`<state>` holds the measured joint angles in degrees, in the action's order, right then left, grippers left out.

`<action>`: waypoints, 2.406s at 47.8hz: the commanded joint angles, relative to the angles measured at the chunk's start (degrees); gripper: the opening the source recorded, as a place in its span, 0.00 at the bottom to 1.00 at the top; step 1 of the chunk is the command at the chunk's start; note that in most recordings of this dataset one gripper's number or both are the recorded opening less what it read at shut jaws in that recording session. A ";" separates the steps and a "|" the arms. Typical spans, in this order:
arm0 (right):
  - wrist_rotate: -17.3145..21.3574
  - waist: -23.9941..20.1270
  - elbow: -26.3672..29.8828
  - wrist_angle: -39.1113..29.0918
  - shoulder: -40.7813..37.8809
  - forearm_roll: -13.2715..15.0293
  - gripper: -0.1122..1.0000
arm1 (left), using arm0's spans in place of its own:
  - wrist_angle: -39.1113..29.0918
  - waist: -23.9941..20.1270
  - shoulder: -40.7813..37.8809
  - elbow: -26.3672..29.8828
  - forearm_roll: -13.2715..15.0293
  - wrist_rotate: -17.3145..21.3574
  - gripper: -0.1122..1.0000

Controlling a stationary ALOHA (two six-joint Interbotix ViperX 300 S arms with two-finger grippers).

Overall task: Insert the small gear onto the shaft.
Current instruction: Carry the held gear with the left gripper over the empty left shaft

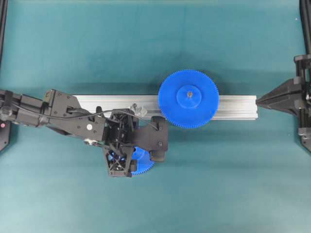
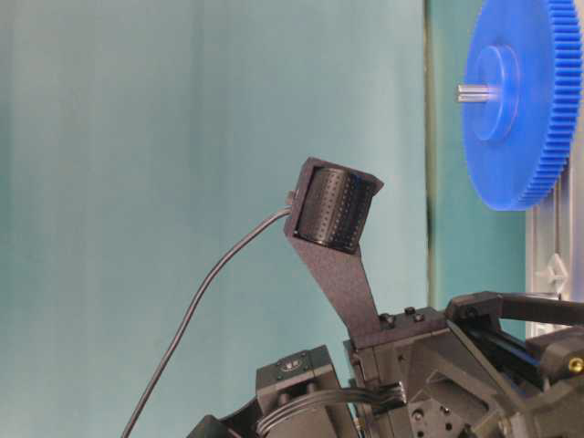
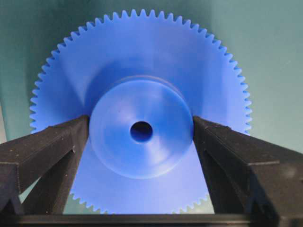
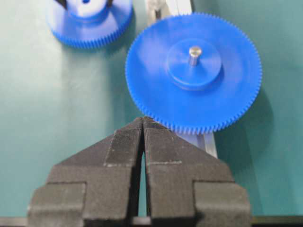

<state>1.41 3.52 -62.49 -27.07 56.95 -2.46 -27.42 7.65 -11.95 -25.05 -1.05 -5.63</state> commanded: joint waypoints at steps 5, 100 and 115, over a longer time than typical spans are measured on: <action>0.53 0.18 0.35 0.09 0.09 0.00 0.13 | 0.18 0.09 0.35 0.35 -0.18 0.00 0.90; 0.53 2.37 -2.37 3.52 6.33 0.00 0.13 | -12.48 -12.92 9.32 7.73 -0.26 17.05 0.74; 0.53 2.55 -2.37 3.52 6.33 0.00 0.13 | -11.87 -13.01 6.94 6.68 -0.26 16.26 0.74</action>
<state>1.41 5.89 -65.39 -24.08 63.63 -2.46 -39.11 -5.10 -5.63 -18.63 -1.14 10.99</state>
